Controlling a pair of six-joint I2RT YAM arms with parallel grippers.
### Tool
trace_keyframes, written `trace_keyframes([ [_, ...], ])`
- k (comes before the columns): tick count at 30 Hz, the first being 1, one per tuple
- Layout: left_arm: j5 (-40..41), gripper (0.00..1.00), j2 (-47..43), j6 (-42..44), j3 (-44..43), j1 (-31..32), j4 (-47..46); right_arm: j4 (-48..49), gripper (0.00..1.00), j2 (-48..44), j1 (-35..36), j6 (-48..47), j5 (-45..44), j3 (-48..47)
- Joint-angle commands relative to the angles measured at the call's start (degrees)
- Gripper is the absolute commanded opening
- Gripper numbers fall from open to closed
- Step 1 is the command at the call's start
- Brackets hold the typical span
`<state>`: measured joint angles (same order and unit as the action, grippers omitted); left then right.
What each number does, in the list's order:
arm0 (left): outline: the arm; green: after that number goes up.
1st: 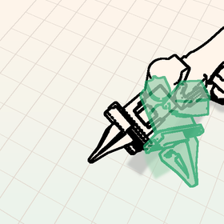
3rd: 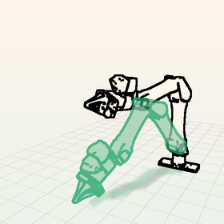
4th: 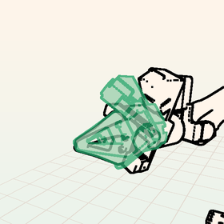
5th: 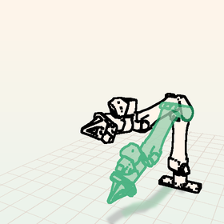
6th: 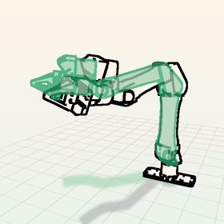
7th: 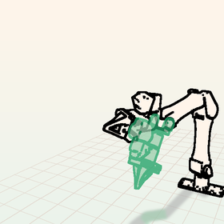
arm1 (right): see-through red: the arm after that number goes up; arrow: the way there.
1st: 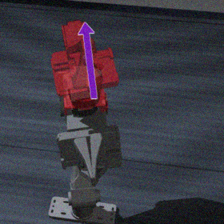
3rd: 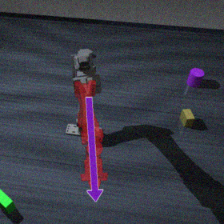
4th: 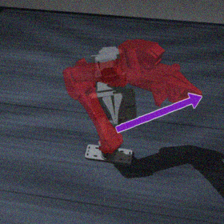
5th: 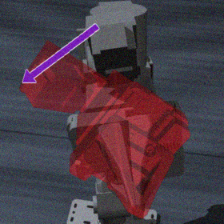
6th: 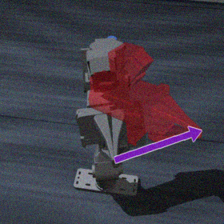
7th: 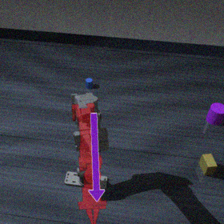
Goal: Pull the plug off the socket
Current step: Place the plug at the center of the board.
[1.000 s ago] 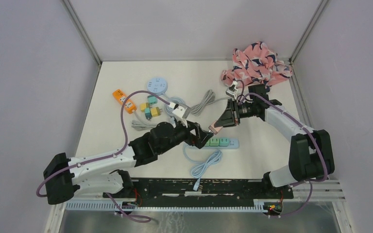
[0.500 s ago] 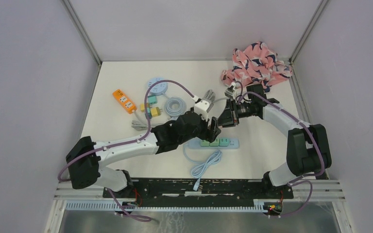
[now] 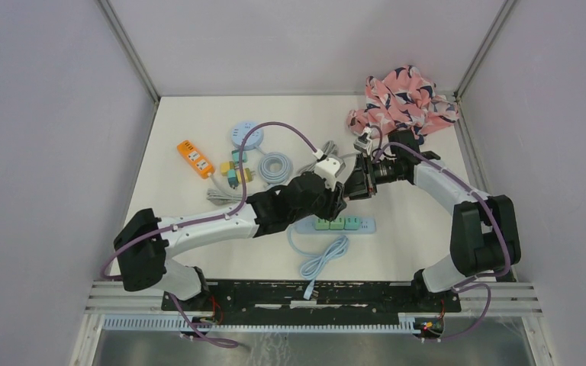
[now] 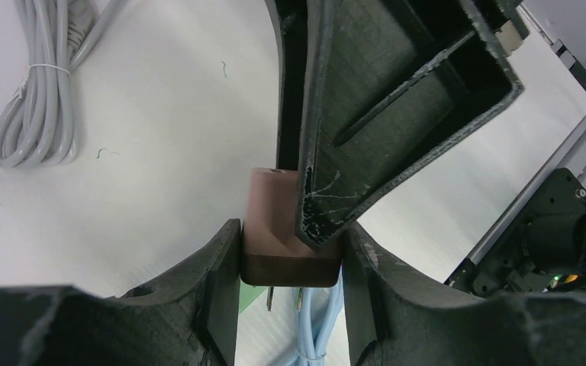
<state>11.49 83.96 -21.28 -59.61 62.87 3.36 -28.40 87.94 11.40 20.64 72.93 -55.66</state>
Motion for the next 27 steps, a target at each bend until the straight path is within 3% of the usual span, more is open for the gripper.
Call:
trace_keyframes([
  [1, 3.02, 0.03, -2.94, 1.92, 0.25, -0.69, 2.22, -7.39, 0.57, -0.96, -0.47, -9.85, 1.64, -5.57],
  [4, 4.01, 0.03, -6.95, -1.75, 4.35, -2.57, 2.52, -14.85, 0.67, -0.79, -1.46, -18.09, 0.95, -8.24],
  [7, 4.08, 0.03, -12.74, -6.23, 10.31, -6.62, 2.39, -23.83, 0.70, -1.04, -2.30, -29.02, -2.84, -11.55],
  [11, -8.40, 0.03, -19.45, -11.16, 17.94, -20.41, -1.38, -27.47, 0.71, -2.81, -3.09, -36.93, -7.54, -12.69],
  [14, -12.92, 0.03, -21.36, -12.60, 20.04, -32.45, -2.78, -27.76, 0.71, -4.32, -3.84, -41.12, -8.95, -12.27],
  [19, -10.08, 0.03, -11.99, -14.50, 14.24, -44.86, 3.35, -29.07, 0.71, -6.38, -5.11, -46.97, -9.52, -11.31],
  [22, -3.93, 0.03, -2.39, -13.64, 4.66, -46.11, 13.50, -30.24, 0.71, -6.61, -6.07, -49.60, -9.30, -11.17],
  [27, 0.41, 0.05, 8.45, -11.65, -6.02, -46.26, 20.46, -36.01, 0.71, -5.05, -7.45, -56.61, -8.46, -12.83],
])
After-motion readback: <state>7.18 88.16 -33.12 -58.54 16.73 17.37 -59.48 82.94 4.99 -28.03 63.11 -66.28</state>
